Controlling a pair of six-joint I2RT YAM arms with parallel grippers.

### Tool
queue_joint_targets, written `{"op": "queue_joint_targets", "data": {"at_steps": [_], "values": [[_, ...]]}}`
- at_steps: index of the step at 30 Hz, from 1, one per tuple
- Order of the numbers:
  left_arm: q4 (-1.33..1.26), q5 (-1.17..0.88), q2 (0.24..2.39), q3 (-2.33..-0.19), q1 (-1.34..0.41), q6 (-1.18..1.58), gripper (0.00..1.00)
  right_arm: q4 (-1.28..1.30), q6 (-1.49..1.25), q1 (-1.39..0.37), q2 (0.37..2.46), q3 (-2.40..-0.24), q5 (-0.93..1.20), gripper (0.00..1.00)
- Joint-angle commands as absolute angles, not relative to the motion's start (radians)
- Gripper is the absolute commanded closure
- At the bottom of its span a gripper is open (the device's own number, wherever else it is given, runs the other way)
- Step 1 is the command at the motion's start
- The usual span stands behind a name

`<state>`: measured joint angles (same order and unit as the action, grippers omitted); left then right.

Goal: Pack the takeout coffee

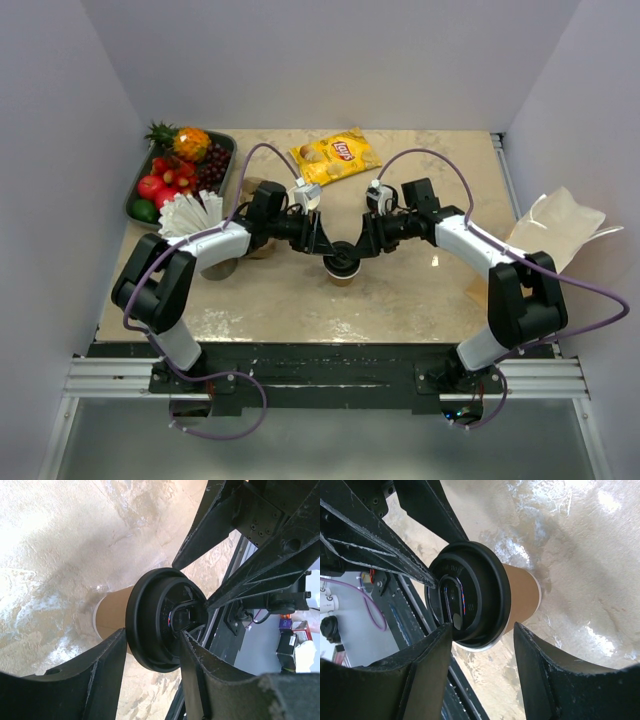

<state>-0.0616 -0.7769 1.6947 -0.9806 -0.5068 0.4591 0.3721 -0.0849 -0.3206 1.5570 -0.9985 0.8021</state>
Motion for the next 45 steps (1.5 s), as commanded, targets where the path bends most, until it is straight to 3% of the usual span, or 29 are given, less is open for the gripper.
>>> {"op": "queue_joint_targets", "data": {"at_steps": [1,13,45], "values": [[-0.078,-0.779,1.666,-1.006,-0.512,0.436,0.50,0.383,-0.069,-0.324,1.517,-1.022,0.808,0.44],[-0.072,-0.769,1.672,-1.008,-0.528,0.423,0.49,0.298,-0.163,-0.325,1.535,-1.020,0.862,0.39],[-0.028,-0.765,1.680,-1.019,-0.529,0.387,0.48,0.374,-0.098,-0.345,1.514,-0.954,0.821,0.47]]}}
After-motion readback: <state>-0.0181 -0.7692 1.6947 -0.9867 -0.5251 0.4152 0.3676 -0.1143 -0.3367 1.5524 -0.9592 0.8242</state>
